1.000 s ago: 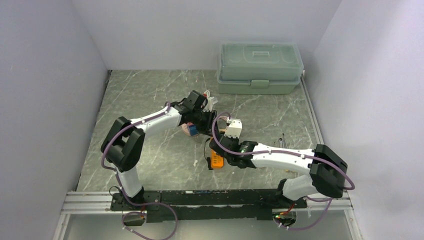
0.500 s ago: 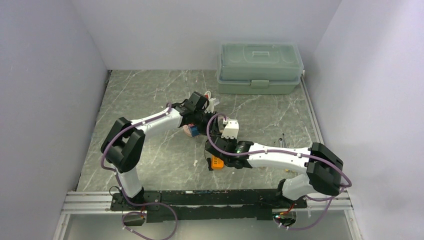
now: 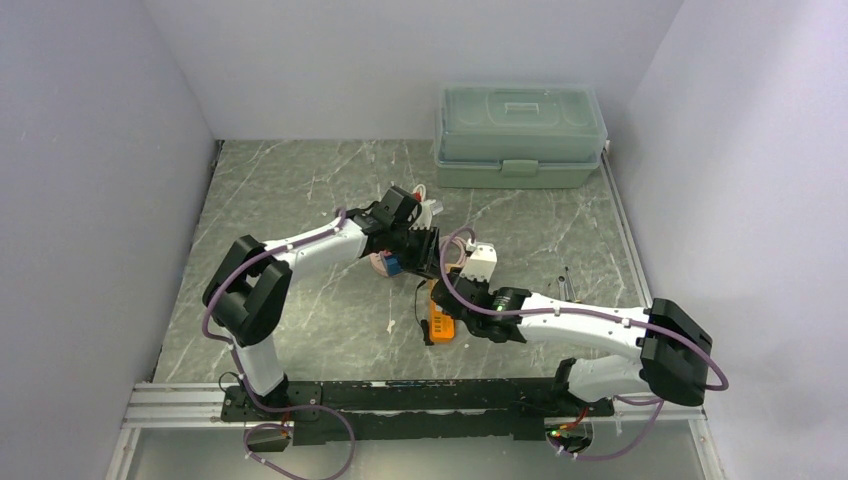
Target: Pull the plug off the socket
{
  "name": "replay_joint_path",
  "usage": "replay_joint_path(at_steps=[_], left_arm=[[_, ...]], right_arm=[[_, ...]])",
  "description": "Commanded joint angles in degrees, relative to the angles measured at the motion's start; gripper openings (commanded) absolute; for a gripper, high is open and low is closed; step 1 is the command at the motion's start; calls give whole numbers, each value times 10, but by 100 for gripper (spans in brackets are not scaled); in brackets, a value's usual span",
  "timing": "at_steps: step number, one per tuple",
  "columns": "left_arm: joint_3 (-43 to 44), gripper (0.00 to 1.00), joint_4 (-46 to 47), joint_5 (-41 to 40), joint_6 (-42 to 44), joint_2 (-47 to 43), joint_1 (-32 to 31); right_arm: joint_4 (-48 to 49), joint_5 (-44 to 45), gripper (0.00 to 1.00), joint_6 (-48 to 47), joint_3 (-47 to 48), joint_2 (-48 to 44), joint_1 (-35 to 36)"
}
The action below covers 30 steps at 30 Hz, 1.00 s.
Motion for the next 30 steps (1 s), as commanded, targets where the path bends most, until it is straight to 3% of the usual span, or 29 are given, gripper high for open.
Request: replay_joint_path(at_steps=[1,18,30], left_arm=[[-32,40,-93,-68,42,50,-11],[-23,39,-99,-79,46,52,-11],[-19,38,-108,-97,52,55,-11]], right_arm=[[-6,24,0,6,11,-9,-6],[-66,88,0,12,99,69,51],[3,53,0,8,10,-16,13]])
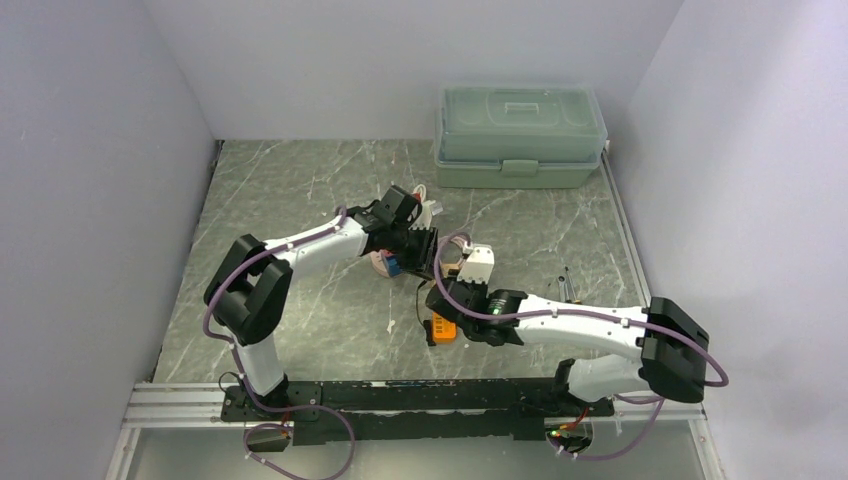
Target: Pull the plug off the socket
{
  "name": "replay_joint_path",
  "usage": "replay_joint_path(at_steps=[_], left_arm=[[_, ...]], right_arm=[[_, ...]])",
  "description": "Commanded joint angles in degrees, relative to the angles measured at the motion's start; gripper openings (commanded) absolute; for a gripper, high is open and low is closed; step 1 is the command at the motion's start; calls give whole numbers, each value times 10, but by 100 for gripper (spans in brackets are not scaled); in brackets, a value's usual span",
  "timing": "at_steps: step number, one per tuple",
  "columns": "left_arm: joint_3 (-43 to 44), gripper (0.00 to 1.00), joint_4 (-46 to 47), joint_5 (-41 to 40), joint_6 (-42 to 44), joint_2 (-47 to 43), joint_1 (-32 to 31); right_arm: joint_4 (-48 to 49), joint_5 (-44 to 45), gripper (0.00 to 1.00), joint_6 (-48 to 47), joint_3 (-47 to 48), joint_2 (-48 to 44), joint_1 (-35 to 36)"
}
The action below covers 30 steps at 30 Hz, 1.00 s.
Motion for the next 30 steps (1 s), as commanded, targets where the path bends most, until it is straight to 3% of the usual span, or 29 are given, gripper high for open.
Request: replay_joint_path(at_steps=[1,13,30], left_arm=[[-31,38,-85,-96,49,50,-12],[-24,37,-83,-99,49,60,-12],[-20,36,-85,-101,50,61,-12]], right_arm=[[50,-6,0,2,-25,-39,-32],[59,-2,0,-17,-27,-45,-36],[21,65,0,12,36,14,39]])
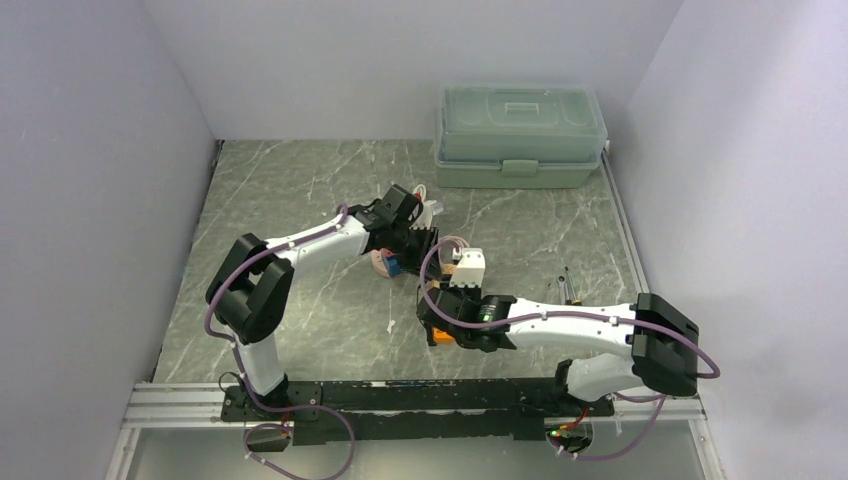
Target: Pull the plug off the socket
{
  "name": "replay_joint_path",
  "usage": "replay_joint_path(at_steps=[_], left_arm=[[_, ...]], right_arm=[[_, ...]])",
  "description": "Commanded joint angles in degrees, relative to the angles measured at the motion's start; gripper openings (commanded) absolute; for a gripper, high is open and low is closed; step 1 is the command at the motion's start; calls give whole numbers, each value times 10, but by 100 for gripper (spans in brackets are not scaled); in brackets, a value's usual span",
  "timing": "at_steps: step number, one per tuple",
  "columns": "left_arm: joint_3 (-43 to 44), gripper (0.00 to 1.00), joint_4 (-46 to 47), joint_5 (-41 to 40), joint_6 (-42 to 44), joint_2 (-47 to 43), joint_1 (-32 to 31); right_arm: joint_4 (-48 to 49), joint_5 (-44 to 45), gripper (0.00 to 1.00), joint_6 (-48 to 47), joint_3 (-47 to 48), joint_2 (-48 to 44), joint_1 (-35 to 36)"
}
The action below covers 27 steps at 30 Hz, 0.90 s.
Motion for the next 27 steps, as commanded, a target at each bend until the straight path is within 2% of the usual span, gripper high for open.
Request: replay_joint_path(at_steps=[1,15,22,27], left_arm=[[-31,36,-72,-103,50,54,-12],[-30,36,-76,-110,53,58,-12],[-28,36,-76,-112,54,59,-11],[-27,36,-78,-112,54,60,-12]], right_arm=[[13,29,0,23,36,1,10],[55,-11,0,-5,-27,-74,-38],[29,-3,0,-9,-8,-74,-38],[0,17,0,-18,1,-109,-38]])
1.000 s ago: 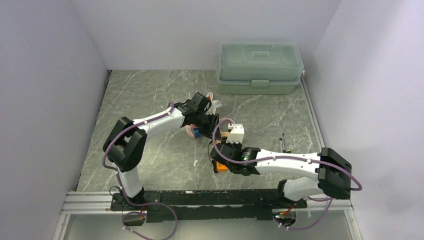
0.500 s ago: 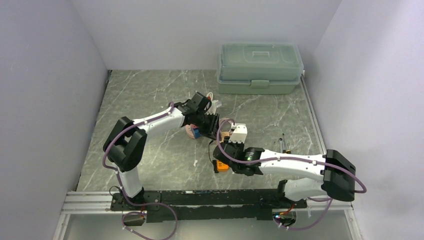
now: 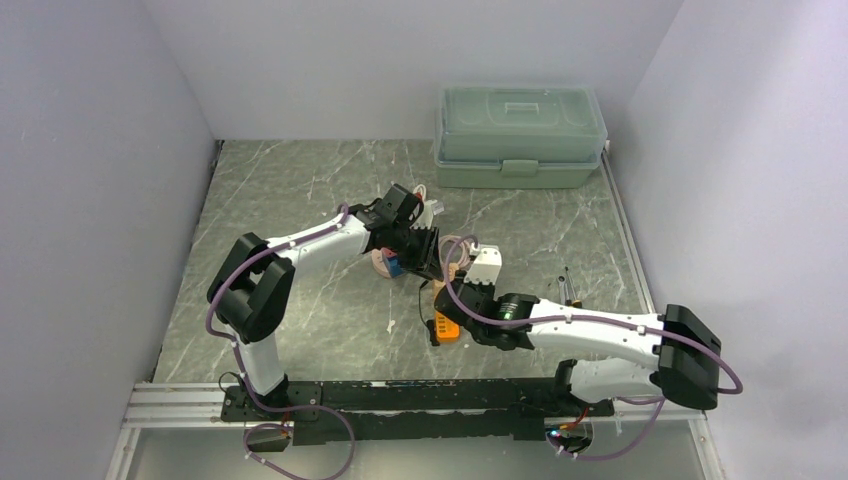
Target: Pull the plug off the socket
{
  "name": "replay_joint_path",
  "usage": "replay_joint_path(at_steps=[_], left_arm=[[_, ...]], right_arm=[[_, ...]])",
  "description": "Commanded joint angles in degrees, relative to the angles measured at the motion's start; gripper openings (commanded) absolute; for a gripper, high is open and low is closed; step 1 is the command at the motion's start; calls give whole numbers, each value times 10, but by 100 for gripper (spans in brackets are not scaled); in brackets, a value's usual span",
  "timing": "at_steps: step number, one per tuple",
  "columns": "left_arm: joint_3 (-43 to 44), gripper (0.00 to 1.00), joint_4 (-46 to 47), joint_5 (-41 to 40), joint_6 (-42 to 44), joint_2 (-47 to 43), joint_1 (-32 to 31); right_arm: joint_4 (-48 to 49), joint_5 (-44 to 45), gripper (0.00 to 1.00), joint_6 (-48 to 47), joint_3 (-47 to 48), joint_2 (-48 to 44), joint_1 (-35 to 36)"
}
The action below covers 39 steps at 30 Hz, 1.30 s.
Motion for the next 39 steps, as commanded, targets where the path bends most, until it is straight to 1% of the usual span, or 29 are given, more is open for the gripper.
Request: replay_joint_path(at_steps=[1,8,11,14,17,20,23,25,28,30,34,36,39], left_arm=[[-32,36,-75,-110,50,57,-11],[-30,36,-75,-114,51,57,-11],[-30,36,-73,-113,52,53,-12],[-33,37,-63,-102,52,48,-12],[-36,39,-58,-91,53,43,-11],[-38,40,-54,-80,55,38,-12],[-39,43,-46,-66,59,30,-12],[-40,45,-40,-57,62,24,-12],[-40,49,-35,-47,67,15,-12],[-42,54,-28,-37,69,8,-12],[-49,72,-14,-24,72,-10,-12],[-56,77,-2,-12,73,-23,-12],[-63,80,15,1,76,-48,-12]], right_arm=[[-11,54,0,-15,32,-54,-3],[-43,81,0,-5,26,-79,-4],[-55,85,0,-8,21,-84,-17],[-47,62,0,-6,2,-95,-47],[-12,13,0,-9,-37,-118,-86],[31,-40,8,-6,-78,-143,-127],[53,-77,11,-4,-110,-153,-164],[56,-87,16,-2,-118,-154,-174],[49,-84,29,6,-120,-148,-181],[44,-83,36,11,-120,-142,-184],[39,-80,55,14,-119,-140,-187],[37,-78,62,14,-120,-144,-187],[33,-71,67,9,-119,-155,-188]])
